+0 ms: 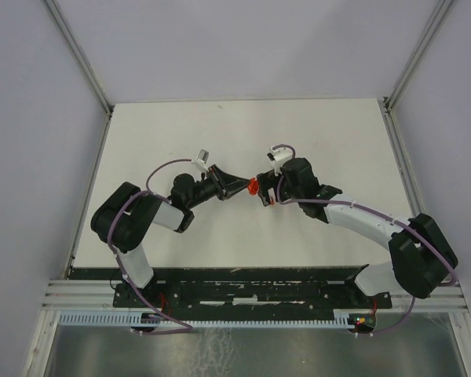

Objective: Insert the wireless bluetooth earbuds into the charging case
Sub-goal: Open the charging case, then pick up the earbud from the center of the board.

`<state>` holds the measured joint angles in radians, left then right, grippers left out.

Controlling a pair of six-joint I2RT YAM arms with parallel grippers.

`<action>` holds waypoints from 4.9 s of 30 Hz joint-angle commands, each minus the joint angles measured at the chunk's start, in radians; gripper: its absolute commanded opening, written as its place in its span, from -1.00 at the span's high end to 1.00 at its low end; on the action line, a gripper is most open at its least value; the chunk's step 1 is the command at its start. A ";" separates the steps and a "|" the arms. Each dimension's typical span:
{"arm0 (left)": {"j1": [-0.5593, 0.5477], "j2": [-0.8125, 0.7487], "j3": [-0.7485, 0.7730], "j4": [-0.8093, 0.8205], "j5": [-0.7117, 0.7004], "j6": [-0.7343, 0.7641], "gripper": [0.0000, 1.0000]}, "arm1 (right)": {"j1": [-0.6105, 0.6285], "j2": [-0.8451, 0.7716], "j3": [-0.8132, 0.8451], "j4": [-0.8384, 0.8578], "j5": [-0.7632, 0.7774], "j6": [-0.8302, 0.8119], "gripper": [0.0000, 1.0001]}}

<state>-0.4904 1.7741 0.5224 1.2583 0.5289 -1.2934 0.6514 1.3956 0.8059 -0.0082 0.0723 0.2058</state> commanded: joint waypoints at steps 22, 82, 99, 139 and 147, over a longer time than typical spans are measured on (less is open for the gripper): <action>0.133 -0.018 -0.124 0.292 -0.034 -0.249 0.94 | -0.012 0.170 0.224 -0.266 0.180 0.051 -0.32; 0.198 0.118 -0.136 0.463 0.023 -0.327 0.94 | -0.031 0.543 0.451 -0.271 0.248 0.066 -0.04; 0.207 0.120 -0.141 0.472 0.029 -0.334 0.94 | -0.034 0.594 0.498 -0.266 0.238 0.052 -0.02; 0.207 0.117 -0.144 0.471 0.028 -0.337 0.94 | -0.060 0.606 0.504 -0.276 0.155 0.037 0.03; 0.208 0.122 -0.140 0.471 0.029 -0.337 0.94 | -0.060 0.606 0.500 -0.279 0.167 0.038 0.13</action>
<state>-0.2874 1.8923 0.3836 1.5280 0.5346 -1.6039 0.5934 1.9797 1.2884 -0.2714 0.2359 0.2535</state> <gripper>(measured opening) 0.283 0.444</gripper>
